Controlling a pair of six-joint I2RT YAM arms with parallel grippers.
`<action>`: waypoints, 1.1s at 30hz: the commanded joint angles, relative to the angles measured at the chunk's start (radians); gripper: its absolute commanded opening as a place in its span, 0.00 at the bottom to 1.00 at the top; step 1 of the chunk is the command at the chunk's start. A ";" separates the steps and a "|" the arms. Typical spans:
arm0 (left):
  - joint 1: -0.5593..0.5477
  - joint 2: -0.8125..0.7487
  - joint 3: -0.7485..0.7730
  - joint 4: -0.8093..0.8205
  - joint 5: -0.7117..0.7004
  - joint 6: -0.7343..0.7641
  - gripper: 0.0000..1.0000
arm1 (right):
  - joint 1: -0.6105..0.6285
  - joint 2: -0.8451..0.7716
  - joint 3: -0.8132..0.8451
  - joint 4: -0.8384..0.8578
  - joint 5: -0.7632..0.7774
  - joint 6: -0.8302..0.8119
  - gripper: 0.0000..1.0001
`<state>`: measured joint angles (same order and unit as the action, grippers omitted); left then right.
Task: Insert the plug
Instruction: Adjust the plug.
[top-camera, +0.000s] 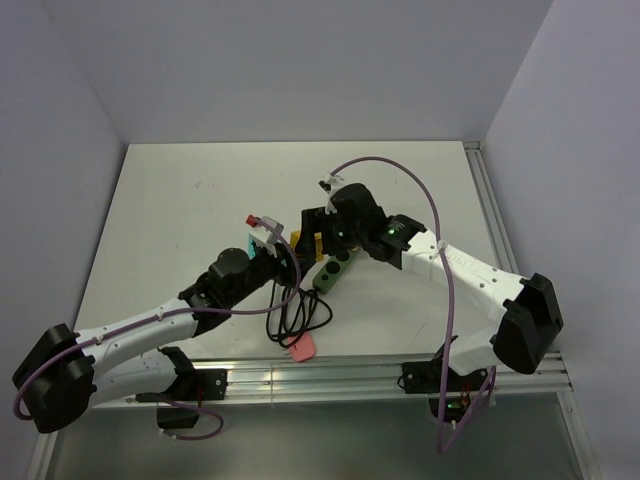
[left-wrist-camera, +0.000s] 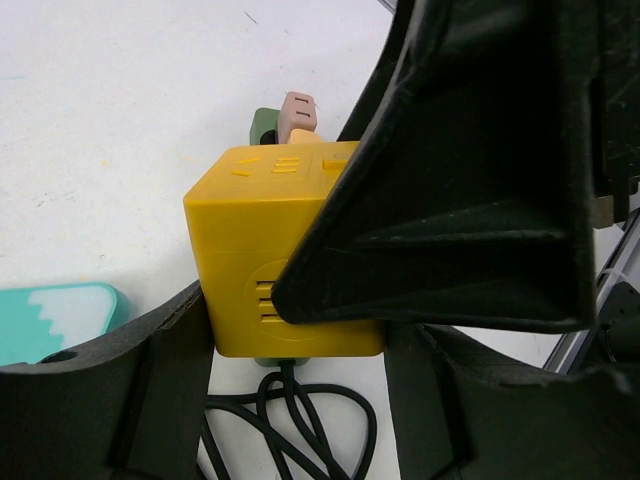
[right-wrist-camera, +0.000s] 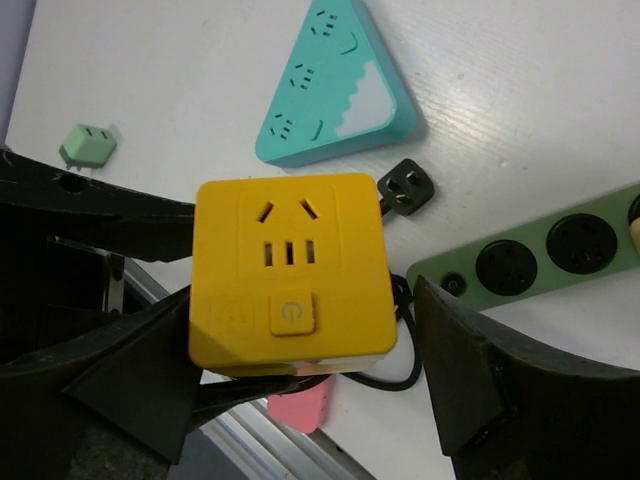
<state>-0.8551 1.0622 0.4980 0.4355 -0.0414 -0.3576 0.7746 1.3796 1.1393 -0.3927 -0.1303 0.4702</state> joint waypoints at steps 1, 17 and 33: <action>-0.004 -0.027 0.028 0.083 0.008 0.025 0.00 | 0.006 0.024 0.065 -0.046 -0.029 -0.025 0.84; -0.004 -0.007 0.027 0.085 0.028 -0.010 0.49 | -0.001 -0.017 0.053 -0.037 0.047 -0.042 0.05; -0.002 0.002 0.051 0.045 0.173 -0.047 0.82 | -0.126 -0.099 -0.096 0.143 0.067 -0.127 0.00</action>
<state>-0.8570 1.0683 0.5026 0.4515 0.0795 -0.3866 0.6487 1.3460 1.0657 -0.3584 -0.1059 0.3912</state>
